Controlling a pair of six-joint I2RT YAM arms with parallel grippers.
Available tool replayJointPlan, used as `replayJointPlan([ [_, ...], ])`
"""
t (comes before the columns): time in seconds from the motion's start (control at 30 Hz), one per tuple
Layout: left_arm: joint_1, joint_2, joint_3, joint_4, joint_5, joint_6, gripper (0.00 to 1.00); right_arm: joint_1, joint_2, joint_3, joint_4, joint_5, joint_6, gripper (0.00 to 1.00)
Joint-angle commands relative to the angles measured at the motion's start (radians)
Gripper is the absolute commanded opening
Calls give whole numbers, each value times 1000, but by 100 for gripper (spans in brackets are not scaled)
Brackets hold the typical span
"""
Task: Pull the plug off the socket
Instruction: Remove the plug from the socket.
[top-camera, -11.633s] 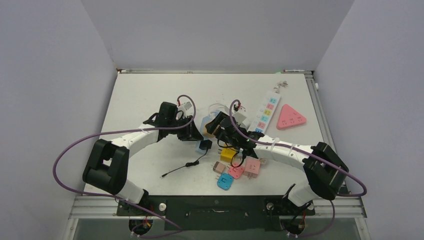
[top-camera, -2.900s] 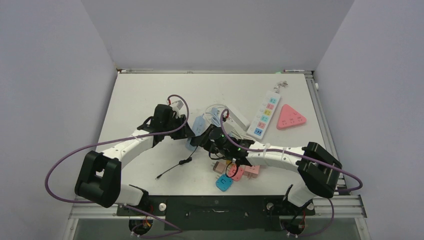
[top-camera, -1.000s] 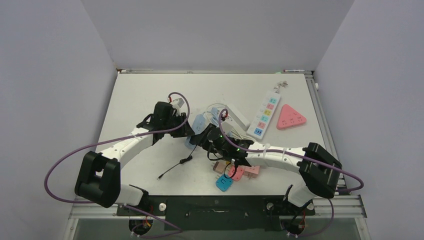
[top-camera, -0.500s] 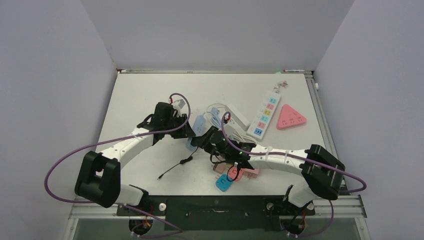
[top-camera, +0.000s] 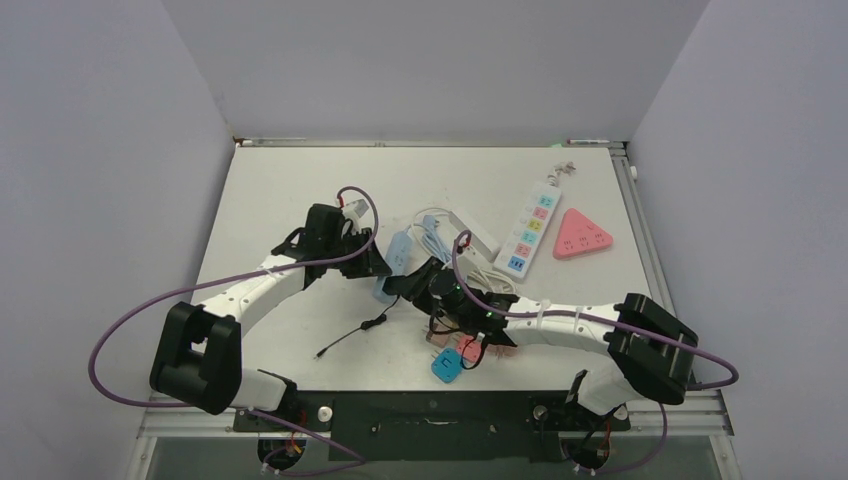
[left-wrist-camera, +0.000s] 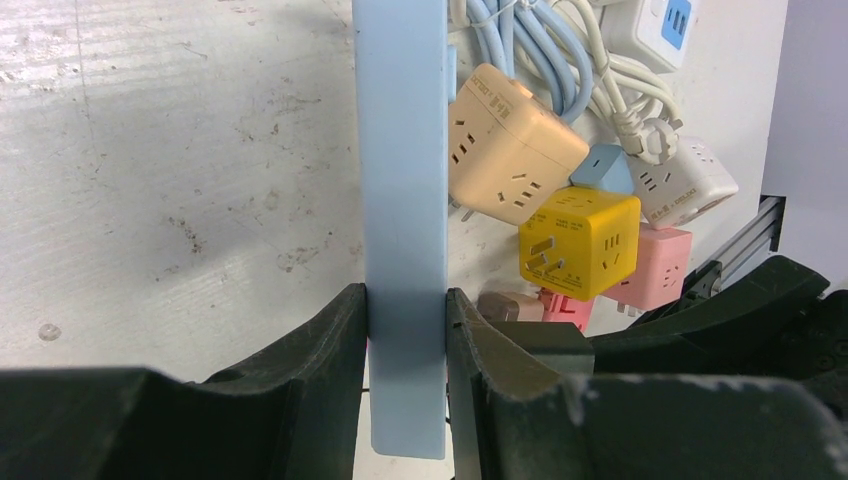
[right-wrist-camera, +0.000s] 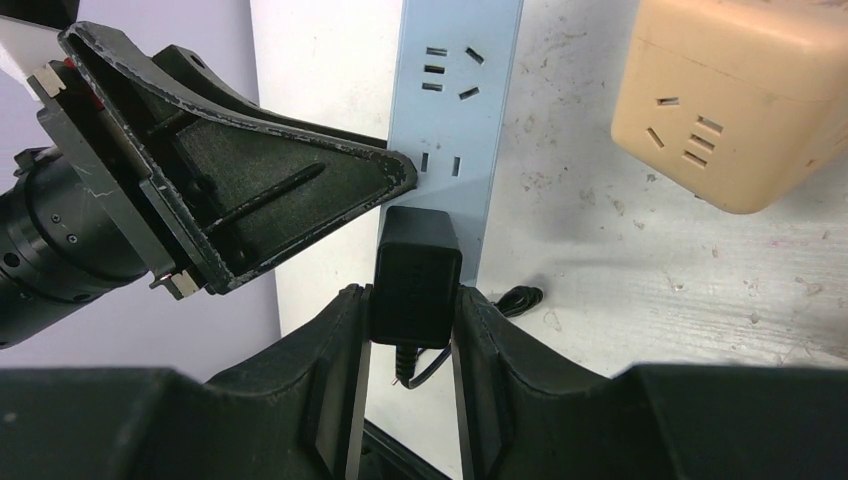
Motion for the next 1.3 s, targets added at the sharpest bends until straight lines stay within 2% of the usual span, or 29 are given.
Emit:
replayJointPlan([
  [0.0,28,-4,23,48,-12,7,0,-1,-42,-72,-25,17,12,5],
  [0.2,25,6,25,45,-20,12,0,-9,-49,-65,-25,12,4,5],
  [0.87,-35,37,44,22,-56,32,0,-30,83,205,-20,-29,-102,5],
  [1.27,-50,44,49,15,-68,39,0,-70,92,283,-8,-43,-135,5],
])
